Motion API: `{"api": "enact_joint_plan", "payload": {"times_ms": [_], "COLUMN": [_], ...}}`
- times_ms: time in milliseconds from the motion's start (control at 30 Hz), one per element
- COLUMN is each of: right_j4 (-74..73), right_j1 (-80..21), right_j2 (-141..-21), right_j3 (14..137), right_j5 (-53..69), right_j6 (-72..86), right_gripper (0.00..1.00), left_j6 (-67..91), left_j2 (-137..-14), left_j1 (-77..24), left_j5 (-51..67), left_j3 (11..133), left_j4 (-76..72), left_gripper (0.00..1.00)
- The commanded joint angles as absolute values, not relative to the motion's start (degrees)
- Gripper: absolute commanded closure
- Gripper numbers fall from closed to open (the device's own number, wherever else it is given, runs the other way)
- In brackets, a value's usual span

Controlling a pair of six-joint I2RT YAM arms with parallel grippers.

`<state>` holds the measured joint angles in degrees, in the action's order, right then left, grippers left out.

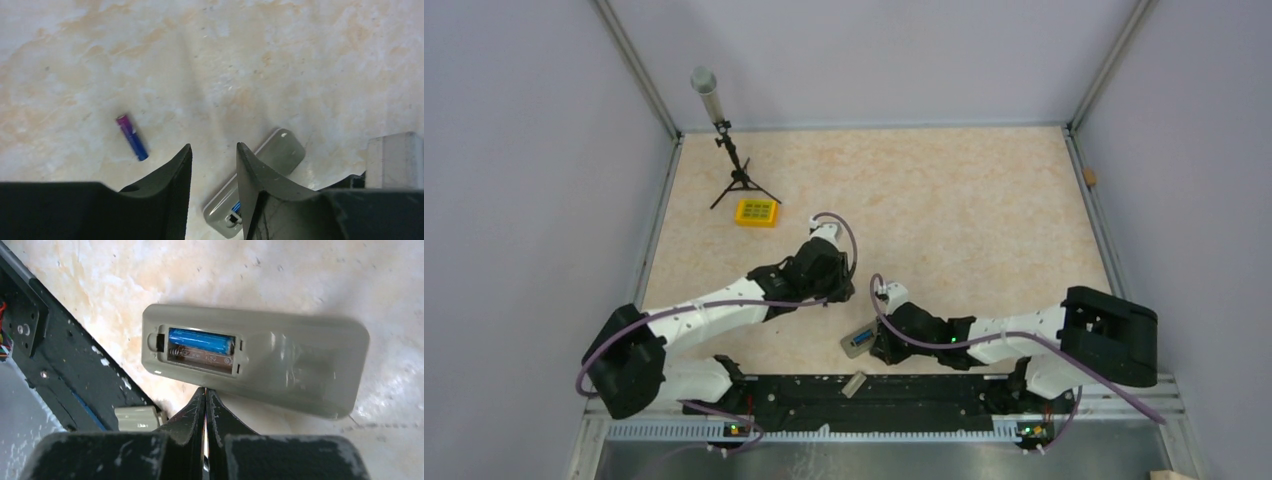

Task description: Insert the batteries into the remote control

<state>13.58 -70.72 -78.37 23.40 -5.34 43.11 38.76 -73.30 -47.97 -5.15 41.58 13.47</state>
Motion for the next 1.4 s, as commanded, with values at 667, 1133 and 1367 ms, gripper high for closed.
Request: {"api": "enact_joint_plan", "payload": {"times_ms": [667, 1133, 1367], "right_j4": [-2.27, -5.45, -7.22], "right_j1": [-69.97, -66.93, -67.03], "right_j2": [-88.82, -108.23, -112.04], "right_j3": [55.36, 69.39, 71.87], "right_j5": [-14.60, -15.92, -17.47], "right_j6": [27.73, 29.86, 29.92], "right_gripper": [0.53, 0.55, 0.58], "left_j6": [48.78, 53.52, 53.20], "left_j2": [-33.93, -12.34, -9.93], "left_j1": [-44.66, -44.65, -44.65], "left_j5": [-20.60, -23.97, -23.02], "left_j3": [22.04, 16.79, 16.72], "left_j4": [25.79, 31.57, 32.37], "left_gripper": [0.26, 0.19, 0.19]}}
